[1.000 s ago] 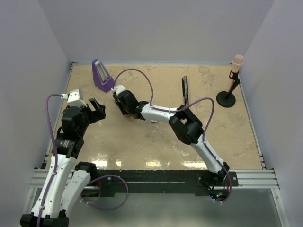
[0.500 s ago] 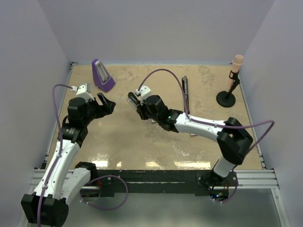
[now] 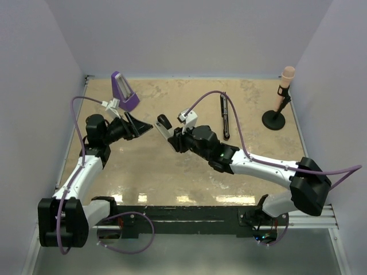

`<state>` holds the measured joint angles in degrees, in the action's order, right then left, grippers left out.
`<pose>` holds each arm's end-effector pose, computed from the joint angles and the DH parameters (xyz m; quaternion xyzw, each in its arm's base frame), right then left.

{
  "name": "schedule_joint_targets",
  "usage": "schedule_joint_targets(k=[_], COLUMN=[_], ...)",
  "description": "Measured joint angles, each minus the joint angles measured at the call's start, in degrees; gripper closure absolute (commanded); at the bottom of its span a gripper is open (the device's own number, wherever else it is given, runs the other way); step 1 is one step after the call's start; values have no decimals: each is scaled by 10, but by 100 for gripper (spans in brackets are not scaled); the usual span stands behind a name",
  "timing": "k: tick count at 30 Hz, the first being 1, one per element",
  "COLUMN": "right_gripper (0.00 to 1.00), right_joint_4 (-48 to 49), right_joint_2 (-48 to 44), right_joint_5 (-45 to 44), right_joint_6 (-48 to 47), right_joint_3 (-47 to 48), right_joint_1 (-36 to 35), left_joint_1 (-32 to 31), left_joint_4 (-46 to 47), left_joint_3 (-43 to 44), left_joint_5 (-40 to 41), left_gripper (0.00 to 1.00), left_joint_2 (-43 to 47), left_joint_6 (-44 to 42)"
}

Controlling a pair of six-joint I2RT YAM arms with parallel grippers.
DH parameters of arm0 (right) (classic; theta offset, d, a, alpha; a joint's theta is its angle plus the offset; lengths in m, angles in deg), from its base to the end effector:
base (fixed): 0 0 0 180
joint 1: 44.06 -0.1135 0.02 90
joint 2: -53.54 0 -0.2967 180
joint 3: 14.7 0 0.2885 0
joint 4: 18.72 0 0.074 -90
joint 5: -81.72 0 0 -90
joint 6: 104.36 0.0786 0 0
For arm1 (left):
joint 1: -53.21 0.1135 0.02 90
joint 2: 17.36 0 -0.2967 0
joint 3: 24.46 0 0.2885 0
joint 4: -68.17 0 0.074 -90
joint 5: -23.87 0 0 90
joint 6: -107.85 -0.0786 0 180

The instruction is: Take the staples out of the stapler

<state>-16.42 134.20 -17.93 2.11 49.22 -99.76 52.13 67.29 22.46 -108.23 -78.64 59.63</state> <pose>0.2334 0.3187 0.2854 -0.2158 0.7592 0.3058 0.5325 0.2835 -0.0581 0.2674 -0.0534 0.7711 -0.4727 0.4231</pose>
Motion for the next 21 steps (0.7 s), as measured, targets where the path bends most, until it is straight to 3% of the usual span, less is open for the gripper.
schedule_joint_targets(k=[7, 13, 21], right_gripper=[100, 100, 100], right_joint_4=[5, 4, 4], right_joint_2=[11, 26, 26], right_joint_5=[-3, -16, -47], right_joint_6=[2, 2, 2], right_joint_3=[8, 16, 19], right_joint_1=[-29, -44, -55], left_joint_1=[22, 22, 22], left_joint_4=[59, 63, 38], left_joint_3=[-12, -12, -12], left_joint_5=[-72, -77, -71], left_gripper=[41, 51, 54], left_joint_2=[-39, -36, -34], left_joint_6=[43, 41, 31])
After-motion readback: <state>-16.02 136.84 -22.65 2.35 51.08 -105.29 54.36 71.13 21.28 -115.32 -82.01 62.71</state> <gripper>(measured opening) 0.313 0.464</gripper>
